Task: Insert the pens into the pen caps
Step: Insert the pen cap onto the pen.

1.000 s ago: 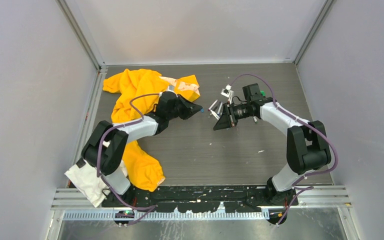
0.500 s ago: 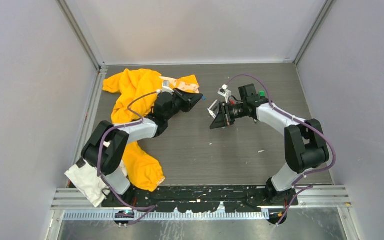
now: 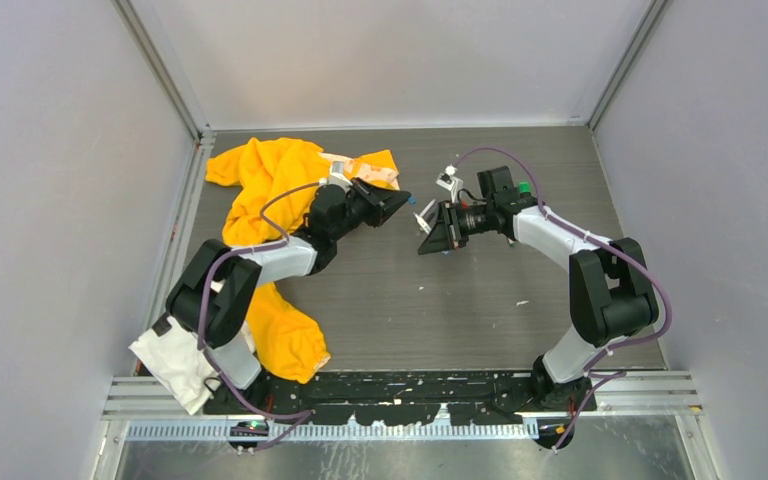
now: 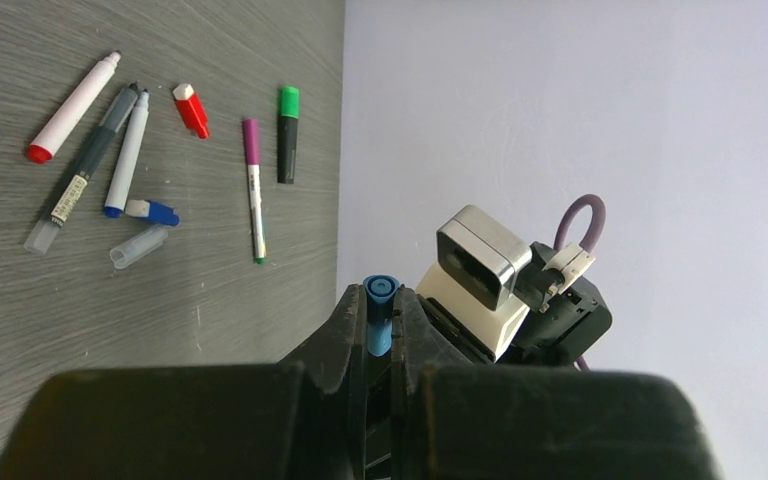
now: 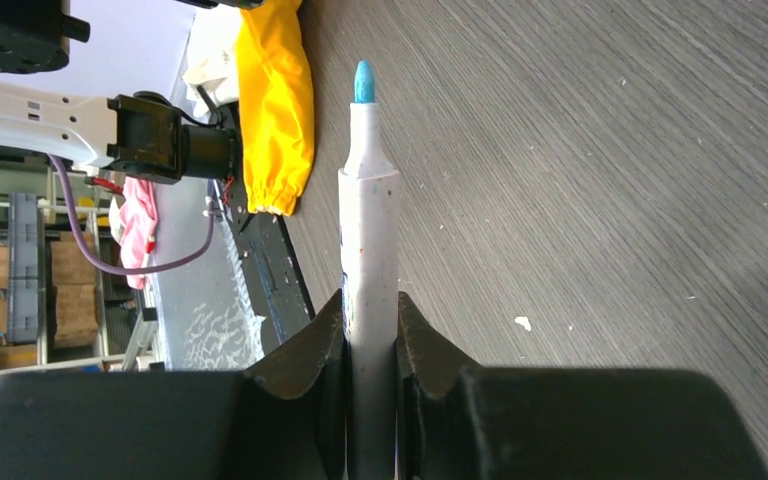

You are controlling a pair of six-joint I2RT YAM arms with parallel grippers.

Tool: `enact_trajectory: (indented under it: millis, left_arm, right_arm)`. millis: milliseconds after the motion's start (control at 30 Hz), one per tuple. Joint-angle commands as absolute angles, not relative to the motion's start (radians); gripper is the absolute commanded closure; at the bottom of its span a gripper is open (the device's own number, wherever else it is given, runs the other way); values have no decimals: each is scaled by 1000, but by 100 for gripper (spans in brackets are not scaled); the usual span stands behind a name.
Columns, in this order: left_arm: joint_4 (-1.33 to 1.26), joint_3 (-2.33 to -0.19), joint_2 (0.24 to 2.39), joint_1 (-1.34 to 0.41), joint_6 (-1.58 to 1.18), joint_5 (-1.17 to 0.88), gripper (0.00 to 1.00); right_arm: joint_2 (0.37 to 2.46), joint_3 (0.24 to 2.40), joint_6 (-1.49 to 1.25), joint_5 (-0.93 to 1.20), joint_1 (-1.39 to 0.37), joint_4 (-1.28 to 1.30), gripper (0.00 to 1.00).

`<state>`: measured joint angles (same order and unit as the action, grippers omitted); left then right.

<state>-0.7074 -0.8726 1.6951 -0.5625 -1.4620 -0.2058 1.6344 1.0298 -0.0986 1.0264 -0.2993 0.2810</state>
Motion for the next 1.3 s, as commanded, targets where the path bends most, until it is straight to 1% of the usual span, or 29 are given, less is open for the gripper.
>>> enact_trajectory:
  millis: [0, 333, 967, 1267]
  left_arm:
    - [-767, -865, 1694, -567, -1447, -230, 99]
    - [-774, -865, 1703, -566, -1444, -243, 99]
    - [-804, -867, 1710, -571, -1452, -255, 99]
    - [-794, -873, 1724, -572, -1448, -307, 99]
  right_arm:
    - [1627, 1060, -136, 1055, -292, 230, 99]
    - [1621, 1049, -211, 1083, -282, 161, 99]
    - [1628, 1044, -229, 1056, -275, 152, 99]
    - [1631, 1055, -240, 1051, -269, 147, 99]
